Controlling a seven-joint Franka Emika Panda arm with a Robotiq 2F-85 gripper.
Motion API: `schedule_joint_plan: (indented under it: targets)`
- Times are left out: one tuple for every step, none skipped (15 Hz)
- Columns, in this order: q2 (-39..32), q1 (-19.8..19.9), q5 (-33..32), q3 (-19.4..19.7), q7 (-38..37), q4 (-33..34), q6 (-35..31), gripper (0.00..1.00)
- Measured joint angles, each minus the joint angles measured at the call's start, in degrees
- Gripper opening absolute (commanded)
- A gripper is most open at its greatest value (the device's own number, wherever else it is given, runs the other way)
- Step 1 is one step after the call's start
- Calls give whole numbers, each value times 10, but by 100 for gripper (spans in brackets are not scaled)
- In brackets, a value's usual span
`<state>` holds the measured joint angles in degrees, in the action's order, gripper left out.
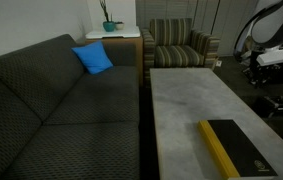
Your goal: Open the black and yellow book
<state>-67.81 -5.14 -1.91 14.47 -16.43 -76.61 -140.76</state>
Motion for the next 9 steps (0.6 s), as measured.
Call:
schedule_joint_plan:
  targets:
    - [4,0,-6,1,-4,-5,0,56]
    - [7,0,-11,3,-8,-9,0,62]
    - [11,0,-17,4,-12,-13,0,70]
    - [15,-1,-22,6,-17,-18,-2,76]
    - [16,-2,-25,8,-21,-21,-3,83]
    - [17,-2,-28,10,-25,-23,-5,89]
    - [17,-2,-30,11,-27,-25,-8,97]
    - [17,-2,-30,12,-29,-26,-11,99]
    - [17,-2,-31,13,-30,-29,-13,100]
